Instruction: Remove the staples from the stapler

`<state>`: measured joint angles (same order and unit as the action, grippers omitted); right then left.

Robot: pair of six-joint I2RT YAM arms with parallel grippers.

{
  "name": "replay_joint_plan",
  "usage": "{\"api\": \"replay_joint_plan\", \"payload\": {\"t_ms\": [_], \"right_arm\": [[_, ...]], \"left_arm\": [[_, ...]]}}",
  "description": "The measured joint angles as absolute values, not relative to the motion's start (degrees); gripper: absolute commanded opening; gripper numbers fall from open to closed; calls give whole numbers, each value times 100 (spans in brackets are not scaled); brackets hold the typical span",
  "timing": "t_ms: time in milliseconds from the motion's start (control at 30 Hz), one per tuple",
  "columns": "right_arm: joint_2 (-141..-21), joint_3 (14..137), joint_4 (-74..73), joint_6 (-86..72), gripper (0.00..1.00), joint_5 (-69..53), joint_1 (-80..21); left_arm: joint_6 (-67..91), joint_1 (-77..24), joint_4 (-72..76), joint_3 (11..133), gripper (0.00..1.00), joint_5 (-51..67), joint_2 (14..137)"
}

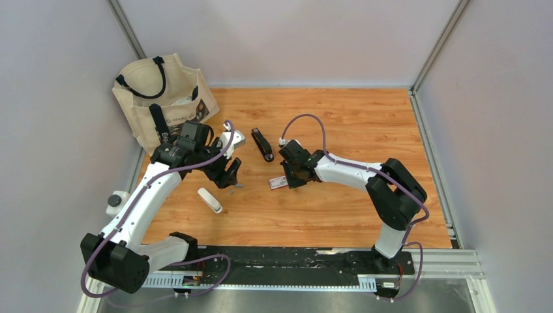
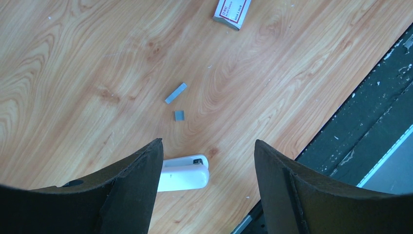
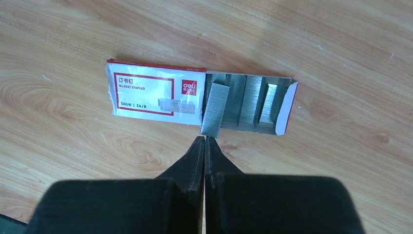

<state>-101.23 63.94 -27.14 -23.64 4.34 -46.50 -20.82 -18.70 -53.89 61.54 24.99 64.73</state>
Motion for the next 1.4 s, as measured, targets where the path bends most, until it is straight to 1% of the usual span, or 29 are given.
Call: {"api": "replay_joint_plan", "payload": {"t_ms": [633,733,933,1033,1067,1100,1233,1267,1333,1400], "right_arm": [[-10239,6488,-2657,-2303,0,231,-4493],[-10235,6484,-2596,-2298,1,183,-4493],[-9957,6193,-2414,-2255,3,-82,-4493],[-9633,5988,-2397,-2250,9,-137,-4493],[-9504,5916,-2373,-2248,14,-152,-4493],[-9393,5859,-2344,-2248,18,-156,-4491],[-8831,5454,-2115,-2274,41,-158,-4491],[-8656,5297,-2043,-2270,50,-158,-4491],[-8315,5013,-1935,-2296,55,-158,-4491],[-7981,4766,-1852,-2314,57,-156,-4491]], "left_arm": [[-2099,-1870,-5387,6154,77,2541,6473],[-2108,-1870,-5387,6154,77,2545,6473],[-2121,-1870,-5404,6154,77,2563,6473],[-2132,-1870,-5402,6154,78,2563,6473],[-2154,-1870,-5402,6154,78,2567,6477],[-2185,-1872,-5400,6154,78,2574,6488],[-2456,-1992,-5374,6152,78,2432,6737],[-2539,-2056,-5358,6149,78,2344,6851],[-2768,-2290,-5260,6108,78,2099,7153],[-2998,-2493,-5183,6027,78,1848,7459]]}}
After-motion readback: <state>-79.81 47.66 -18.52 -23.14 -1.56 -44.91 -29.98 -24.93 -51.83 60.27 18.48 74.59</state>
